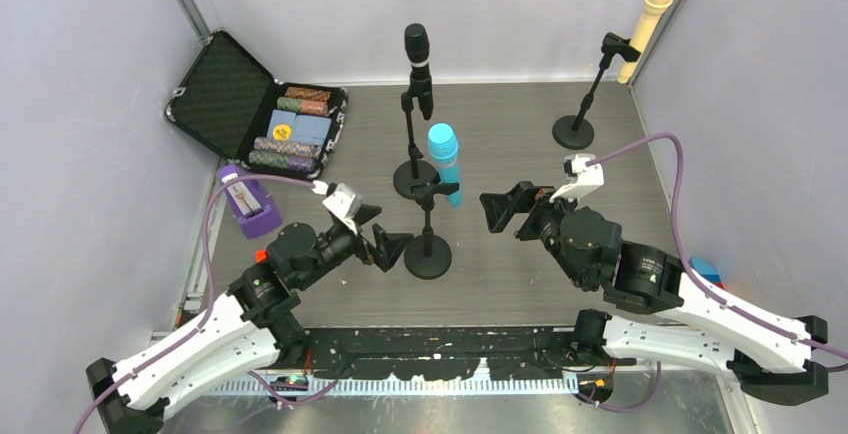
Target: Remove the microphone from the stand
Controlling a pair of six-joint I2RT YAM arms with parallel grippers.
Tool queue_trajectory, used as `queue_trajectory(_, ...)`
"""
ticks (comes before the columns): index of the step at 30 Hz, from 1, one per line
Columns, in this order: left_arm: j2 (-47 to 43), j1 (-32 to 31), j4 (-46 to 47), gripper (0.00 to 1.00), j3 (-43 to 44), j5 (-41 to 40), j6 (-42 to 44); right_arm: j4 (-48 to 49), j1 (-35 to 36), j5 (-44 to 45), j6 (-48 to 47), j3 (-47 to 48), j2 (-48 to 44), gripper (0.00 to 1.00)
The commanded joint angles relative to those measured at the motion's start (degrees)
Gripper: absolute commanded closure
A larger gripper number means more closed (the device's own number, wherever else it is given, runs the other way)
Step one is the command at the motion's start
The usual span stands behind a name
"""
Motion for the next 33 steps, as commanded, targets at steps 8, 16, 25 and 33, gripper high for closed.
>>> queue_trajectory(8,0.7,0.7,-8.6,0.0,11.6,-2.6,-4.2,-1.5,0.1,-6.0,-7.1,8.3,3.2,0.0)
queue_trajectory(16,2.3,2.8,-16.5,0.0,20.5,-6.2,-4.5,-11.5,0.1,-0.2,-2.2,16.0,9.2,0.01)
queue_trajectory(25,2.2,5.1,-21.2,0.0,24.3,-7.3,-5.5,-12.4,0.1,0.1,2.0,15.0,8.3,0.01)
queue_trajectory(33,7.1,9.0,-19.8,0.0,28.1,0.6,-9.3,-10.4,0.1,-10.0,0.5,19.2,12.0,0.03)
